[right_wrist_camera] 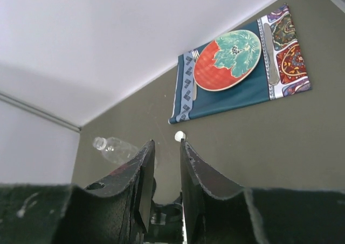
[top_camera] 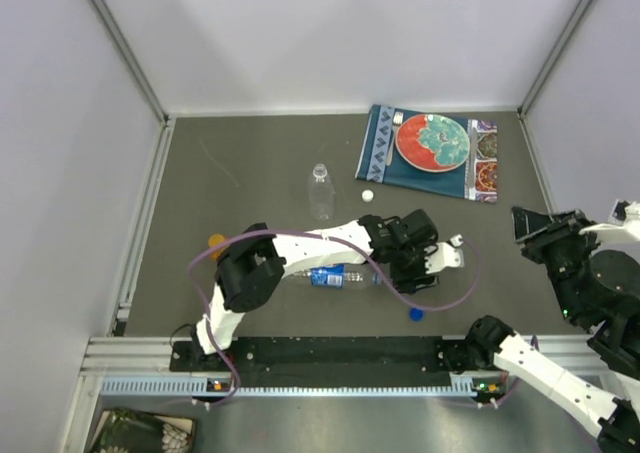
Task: Screw on the bottle caps
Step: Pick up the bottle cap from the center of the board.
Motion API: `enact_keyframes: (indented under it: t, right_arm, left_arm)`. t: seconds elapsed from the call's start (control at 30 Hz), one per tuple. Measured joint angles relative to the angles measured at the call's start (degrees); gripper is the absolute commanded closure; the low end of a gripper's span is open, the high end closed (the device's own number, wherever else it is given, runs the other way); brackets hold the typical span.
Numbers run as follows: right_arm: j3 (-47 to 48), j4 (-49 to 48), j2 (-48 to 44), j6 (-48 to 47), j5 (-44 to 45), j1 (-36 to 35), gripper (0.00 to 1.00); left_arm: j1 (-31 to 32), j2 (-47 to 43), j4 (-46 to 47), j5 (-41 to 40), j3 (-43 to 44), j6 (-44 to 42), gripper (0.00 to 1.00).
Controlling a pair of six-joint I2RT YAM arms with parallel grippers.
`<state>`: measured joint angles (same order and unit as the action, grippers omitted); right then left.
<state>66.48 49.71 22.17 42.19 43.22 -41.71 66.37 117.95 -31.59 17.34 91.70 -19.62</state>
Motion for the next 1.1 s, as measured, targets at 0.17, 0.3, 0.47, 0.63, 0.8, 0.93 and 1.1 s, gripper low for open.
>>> enact_keyframes:
  t: [0.17, 0.3, 0.47, 0.63, 0.8, 0.93, 1.1]
  right_arm:
    - [-0.04, -0.02, 0.11, -1.92, -1.11, 0.0, 0.73]
    - [-0.07, -0.02, -0.37, -3.28, -1.36, 0.0, 0.73]
    - [-0.02, -0.02, -1.09, -5.14, -1.36, 0.0, 0.72]
    - [0.0, -0.02, -1.2, -6.29, -1.53, 0.0, 0.72]
    - [0.0, -0.02, -1.2, -6.69, -2.21, 0.0, 0.72]
    - [0.0, -0.02, -1.2, -6.67, -2.64, 0.0, 0.72]
    - [0.0, -0.02, -1.2, -6.67, -2.91, 0.0, 0.72]
  left_arm:
    - [1.31, 1.03, -0.76, 0.85, 5.95, -0.02, 0.39]
    - [3.21, 1.7, -1.53, 0.83, 7.15, -0.85, 0.41]
    - [5.97, 3.06, -2.64, 0.9, 7.15, -2.29, 0.44]
    - [6.54, 5.18, -3.37, 0.79, 7.15, -3.58, 0.45]
    - [6.16, 6.08, -3.61, 0.09, 7.15, -4.37, 0.51]
    - [6.12, 6.23, -3.65, -0.59, 7.15, -4.85, 0.52]
    - [6.12, 6.36, -3.78, -0.79, 7.08, -5.27, 0.53]
